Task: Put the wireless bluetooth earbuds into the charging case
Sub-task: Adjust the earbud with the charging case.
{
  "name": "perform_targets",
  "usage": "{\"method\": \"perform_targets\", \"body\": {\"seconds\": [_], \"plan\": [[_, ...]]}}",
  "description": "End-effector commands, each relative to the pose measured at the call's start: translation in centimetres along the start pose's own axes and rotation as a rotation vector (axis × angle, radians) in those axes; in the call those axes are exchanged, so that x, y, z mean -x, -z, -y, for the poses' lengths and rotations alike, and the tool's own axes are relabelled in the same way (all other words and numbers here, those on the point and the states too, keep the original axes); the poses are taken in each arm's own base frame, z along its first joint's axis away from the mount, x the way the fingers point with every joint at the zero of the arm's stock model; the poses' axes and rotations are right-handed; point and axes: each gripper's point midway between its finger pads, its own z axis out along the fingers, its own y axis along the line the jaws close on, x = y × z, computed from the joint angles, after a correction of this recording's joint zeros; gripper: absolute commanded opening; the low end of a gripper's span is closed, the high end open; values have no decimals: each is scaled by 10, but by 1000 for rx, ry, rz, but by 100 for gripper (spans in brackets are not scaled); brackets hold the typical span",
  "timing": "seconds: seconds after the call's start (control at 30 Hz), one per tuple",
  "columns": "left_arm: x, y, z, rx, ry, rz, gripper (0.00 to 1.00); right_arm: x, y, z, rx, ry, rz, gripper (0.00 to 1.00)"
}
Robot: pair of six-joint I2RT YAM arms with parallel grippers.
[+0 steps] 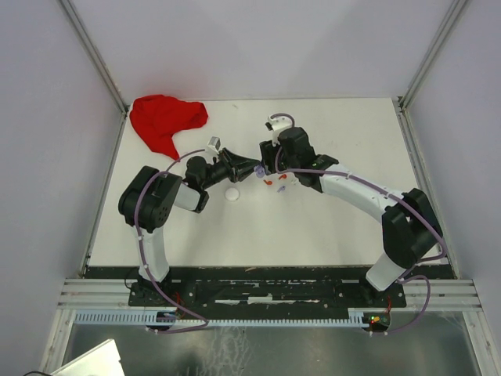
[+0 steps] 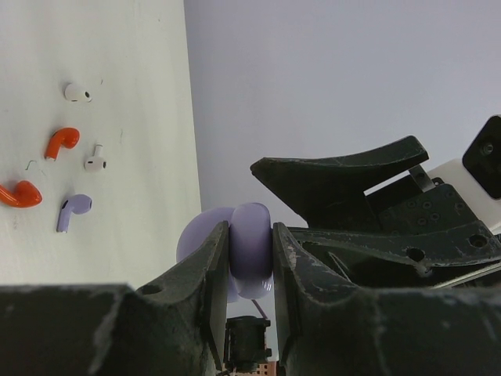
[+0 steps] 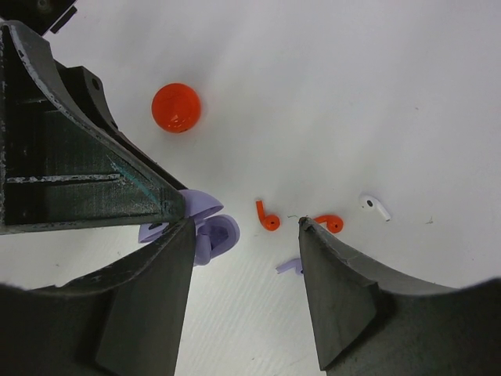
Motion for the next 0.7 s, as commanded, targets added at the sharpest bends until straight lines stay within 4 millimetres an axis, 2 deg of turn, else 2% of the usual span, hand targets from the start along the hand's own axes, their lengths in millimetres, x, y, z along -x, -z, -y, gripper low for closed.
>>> {"method": "perform_targets", "body": {"seconds": [0.0, 0.1, 0.23, 0.67], "plan": [[-2, -6, 19, -72, -28, -16, 3, 35, 15, -4, -12, -44, 131, 64], [-3, -6, 19, -73, -29, -17, 3, 37, 21, 7, -70, -49, 146, 64], [-3, -5, 21, -76, -31, -18, 3, 33, 21, 12, -92, -34, 128, 64], [-4, -4, 25, -77, -39, -18, 3, 24, 10, 5, -59, -13, 79, 64]]}}
